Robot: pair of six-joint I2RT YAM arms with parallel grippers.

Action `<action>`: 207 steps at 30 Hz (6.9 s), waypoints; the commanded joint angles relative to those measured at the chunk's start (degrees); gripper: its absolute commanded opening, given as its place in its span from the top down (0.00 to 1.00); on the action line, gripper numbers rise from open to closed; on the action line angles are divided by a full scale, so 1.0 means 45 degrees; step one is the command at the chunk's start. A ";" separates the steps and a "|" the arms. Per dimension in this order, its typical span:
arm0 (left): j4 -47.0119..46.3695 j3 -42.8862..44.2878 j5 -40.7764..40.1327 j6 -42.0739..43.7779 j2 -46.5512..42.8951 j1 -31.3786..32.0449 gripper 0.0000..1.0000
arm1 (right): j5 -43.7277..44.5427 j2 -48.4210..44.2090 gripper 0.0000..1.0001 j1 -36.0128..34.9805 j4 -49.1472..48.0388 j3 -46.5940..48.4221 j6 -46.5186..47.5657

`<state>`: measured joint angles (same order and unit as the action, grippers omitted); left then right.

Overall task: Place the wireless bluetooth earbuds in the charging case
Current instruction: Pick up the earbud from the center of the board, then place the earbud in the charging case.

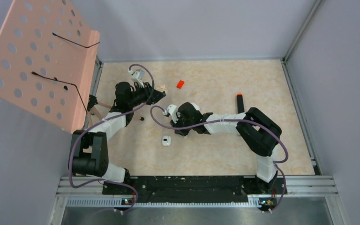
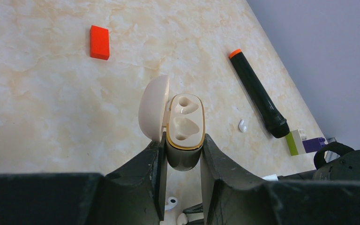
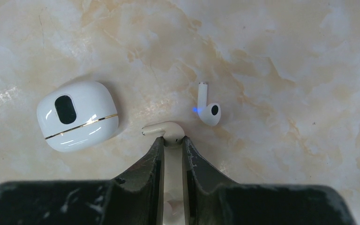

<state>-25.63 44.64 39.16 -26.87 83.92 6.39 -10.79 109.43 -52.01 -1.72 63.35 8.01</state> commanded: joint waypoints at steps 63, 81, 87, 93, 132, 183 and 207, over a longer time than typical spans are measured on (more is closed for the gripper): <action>-0.0263 -0.0059 0.0125 0.0010 0.0321 -0.0054 1.00 | -0.6319 0.1756 0.58 0.1812 0.1060 0.1972 0.5934; -0.0281 -0.0018 0.0078 -0.0005 0.0374 -0.0072 1.00 | -0.5728 0.1819 0.69 0.1636 0.1843 0.2167 0.5958; -0.0267 0.0007 0.0140 0.0015 0.0403 -0.0073 1.00 | -0.5686 0.1698 0.86 0.1632 0.1840 0.1963 0.6001; -0.0327 0.0049 0.0519 0.0281 0.0545 -0.0039 1.00 | -0.4827 -0.0251 0.95 0.1680 0.0893 0.0835 0.5887; -0.4736 0.1440 0.6112 0.0450 -0.0600 0.2891 1.00 | 0.0371 -0.7628 1.00 0.0168 0.1842 0.2099 1.1275; -0.4704 0.1488 0.5829 0.1575 -0.0787 0.2926 1.00 | 0.0130 -0.8372 0.73 -0.0376 0.1776 0.0091 1.4972; -0.4462 0.1381 0.6081 0.2063 -0.0694 0.2946 1.00 | -0.0130 -0.8120 0.43 -0.0354 0.3186 0.1866 1.2025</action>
<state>-43.44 49.93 66.41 -18.87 82.24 19.53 -10.59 73.06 -52.86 14.70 68.14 65.45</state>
